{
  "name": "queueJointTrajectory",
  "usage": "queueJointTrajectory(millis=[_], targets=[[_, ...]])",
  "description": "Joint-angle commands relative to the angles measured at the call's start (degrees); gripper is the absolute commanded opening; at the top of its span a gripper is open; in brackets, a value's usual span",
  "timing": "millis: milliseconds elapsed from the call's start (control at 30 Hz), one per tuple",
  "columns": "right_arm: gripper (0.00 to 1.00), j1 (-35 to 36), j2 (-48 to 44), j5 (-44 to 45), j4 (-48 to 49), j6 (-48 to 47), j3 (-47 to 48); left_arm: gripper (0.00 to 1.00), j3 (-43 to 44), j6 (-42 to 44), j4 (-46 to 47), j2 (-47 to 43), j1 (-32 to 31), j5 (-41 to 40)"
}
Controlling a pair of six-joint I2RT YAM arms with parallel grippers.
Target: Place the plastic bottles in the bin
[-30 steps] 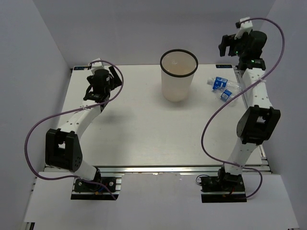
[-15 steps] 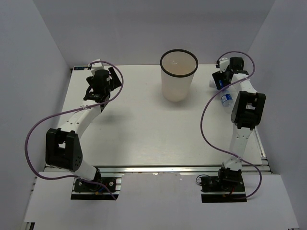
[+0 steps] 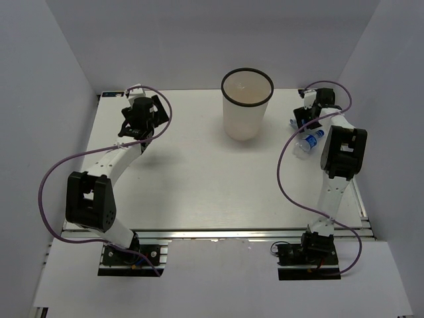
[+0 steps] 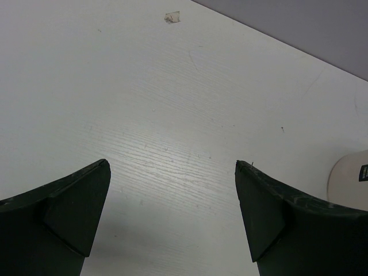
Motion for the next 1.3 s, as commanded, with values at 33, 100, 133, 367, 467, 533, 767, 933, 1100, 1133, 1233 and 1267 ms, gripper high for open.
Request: queueJointTrajectory(millis=[33,100,133,367,467,533,767,933,1100,1133,1233,1267], targets=[[0.87,0.04,-5.27,4.02,5.18,6.58,-2.26,0.98,1.81,0.10,0.32,-0.15,0.29,0.33],[0.88,0.04,-7.46,6.65,7.90,10.69,-3.57,0.98,1.81,0.10,0.23,-0.06,0.29,0.51],[0.89,0.04,-8.17,7.28,8.35,12.20,-3.75,0.98,1.81,0.10,0.31,-0.06,0.29,0.51],[0.89,-0.05,-17.66,16.84,11.87,30.98,-10.69,0.98,0.41,0.28,1.28,-0.77,0.21,2.44],[0.89,0.12,-21.62,18.27,10.91,43.88,-16.66,0.98,-0.38,0.98,2.24,-0.94,0.29,3.31],[0.89,0.39,-22.59,18.00,9.77,48.84,-19.12,0.98,-0.03,1.86,1.81,-1.29,0.47,2.88],[0.89,4.69,-18.91,21.41,0.19,59.40,-19.93,0.98,-0.91,3.18,2.69,-3.84,0.65,4.90],[0.88,4.87,-18.29,21.34,1.33,67.14,-24.76,0.98,-1.88,3.00,2.95,-4.02,0.73,5.69],[0.79,4.87,-19.25,24.33,0.97,68.90,-26.07,0.98,-1.44,2.92,2.42,-3.40,0.73,5.34],[0.75,4.87,-19.51,24.85,0.71,68.99,-26.08,0.98,-1.53,2.92,2.43,-3.32,0.73,5.17],[0.60,5.13,-22.06,24.43,0.79,68.21,-25.90,0.98,-1.62,2.92,2.69,-3.40,0.73,4.99],[0.53,6.00,-24.94,23.03,1.93,65.68,-26.08,0.98,-1.44,2.83,2.60,-3.49,0.73,4.81]])
